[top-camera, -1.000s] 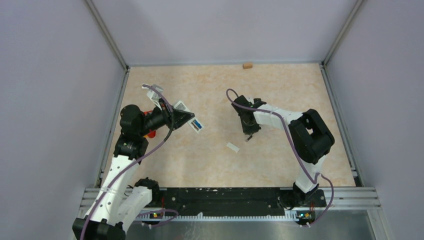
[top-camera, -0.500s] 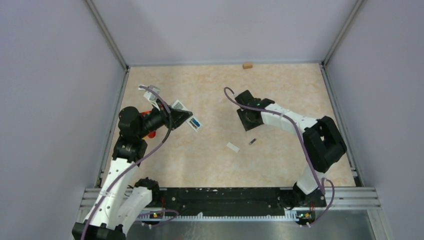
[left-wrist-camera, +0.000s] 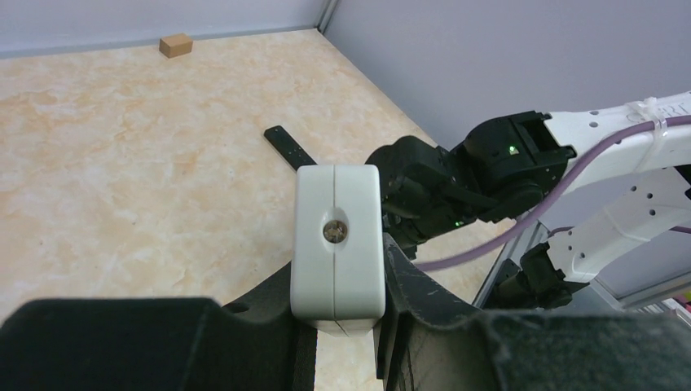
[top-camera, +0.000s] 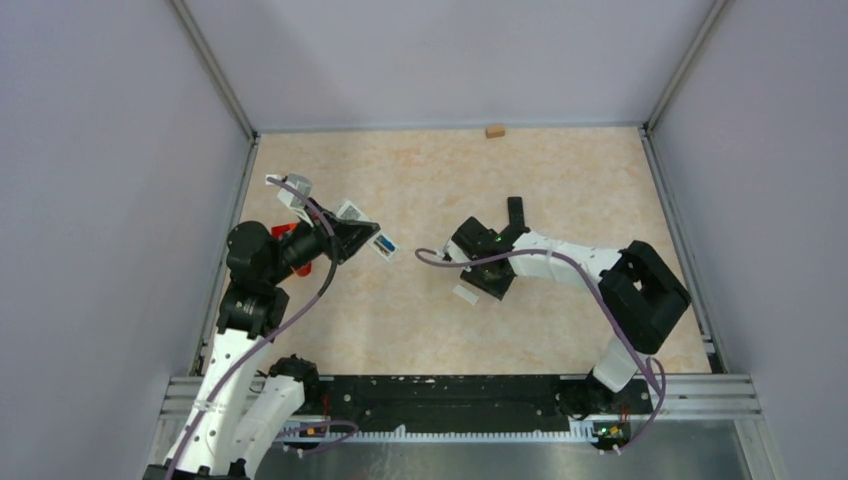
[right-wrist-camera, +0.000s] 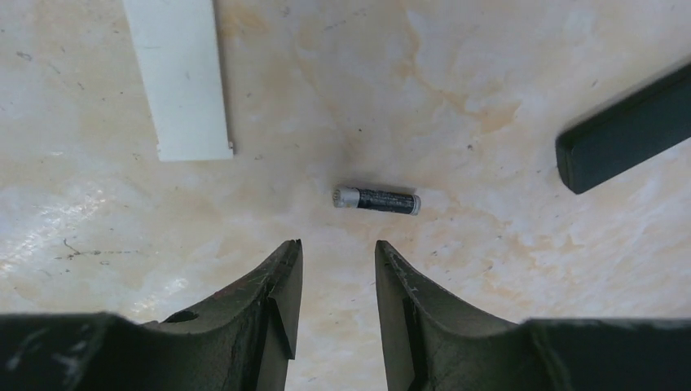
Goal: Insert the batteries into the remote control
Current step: Pick up the battery from the center of the board.
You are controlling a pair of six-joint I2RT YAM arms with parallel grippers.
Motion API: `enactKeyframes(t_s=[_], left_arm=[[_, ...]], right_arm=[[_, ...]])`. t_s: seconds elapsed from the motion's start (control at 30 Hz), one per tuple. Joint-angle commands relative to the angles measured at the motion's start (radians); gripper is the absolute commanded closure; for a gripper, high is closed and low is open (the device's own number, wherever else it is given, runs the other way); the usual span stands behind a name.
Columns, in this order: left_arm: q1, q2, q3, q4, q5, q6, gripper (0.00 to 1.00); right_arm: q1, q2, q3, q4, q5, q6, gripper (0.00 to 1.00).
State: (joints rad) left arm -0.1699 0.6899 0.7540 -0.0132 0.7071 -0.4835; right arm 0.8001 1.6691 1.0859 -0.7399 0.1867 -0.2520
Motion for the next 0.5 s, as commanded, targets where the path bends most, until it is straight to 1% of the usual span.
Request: enactKeyframes(t_s=[0.0,0.17,0.47], left_arm=[[0.003,-0.013,0.037,0.018,-0.019,0.022,1.0],[0.003,-0.014,0.04,0.018,-0.023,0.028,1.0],[0.003,-0.002,0.051,-0.01,-0.022,0.033,1.0]], right_arm=[[0.042,0.043,-0.002,0.05,0.116,-0.117,0.62],[0.043,0.089,-0.006,0.076,0.178,-0.157,0.63],[0.042,0.132,-0.009,0.128,0.197,-0.219,0.63]])
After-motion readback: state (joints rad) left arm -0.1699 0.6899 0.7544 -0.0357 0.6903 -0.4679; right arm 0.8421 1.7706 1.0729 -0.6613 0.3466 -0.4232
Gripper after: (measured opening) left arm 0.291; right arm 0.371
